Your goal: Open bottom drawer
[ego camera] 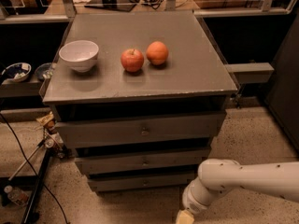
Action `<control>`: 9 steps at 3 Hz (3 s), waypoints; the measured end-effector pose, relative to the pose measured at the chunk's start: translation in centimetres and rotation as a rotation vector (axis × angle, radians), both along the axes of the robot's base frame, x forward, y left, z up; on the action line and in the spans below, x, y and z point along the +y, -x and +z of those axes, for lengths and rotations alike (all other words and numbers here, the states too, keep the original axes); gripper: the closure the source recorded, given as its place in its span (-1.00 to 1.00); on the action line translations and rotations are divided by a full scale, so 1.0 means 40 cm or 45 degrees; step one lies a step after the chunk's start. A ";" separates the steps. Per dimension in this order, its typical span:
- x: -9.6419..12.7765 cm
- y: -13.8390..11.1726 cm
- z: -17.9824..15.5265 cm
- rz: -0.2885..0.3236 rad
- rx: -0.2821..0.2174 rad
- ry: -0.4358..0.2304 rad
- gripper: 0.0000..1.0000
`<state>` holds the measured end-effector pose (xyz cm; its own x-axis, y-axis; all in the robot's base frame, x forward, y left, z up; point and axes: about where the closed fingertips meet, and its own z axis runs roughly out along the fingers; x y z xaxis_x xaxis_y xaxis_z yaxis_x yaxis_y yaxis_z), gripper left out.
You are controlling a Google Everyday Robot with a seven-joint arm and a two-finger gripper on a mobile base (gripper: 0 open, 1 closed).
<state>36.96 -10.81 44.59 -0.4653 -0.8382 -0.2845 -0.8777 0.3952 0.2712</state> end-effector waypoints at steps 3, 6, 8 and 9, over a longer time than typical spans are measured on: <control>0.035 -0.043 -0.038 -0.164 -0.107 -0.059 -1.00; 0.108 -0.128 -0.159 -0.162 -0.117 -0.202 -1.00; 0.119 -0.156 -0.184 -0.165 -0.135 -0.237 -1.00; 0.167 -0.244 -0.222 -0.184 -0.190 -0.297 -1.00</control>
Offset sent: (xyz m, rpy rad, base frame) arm 0.0284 0.0101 -0.0100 0.0214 -0.1817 -0.1991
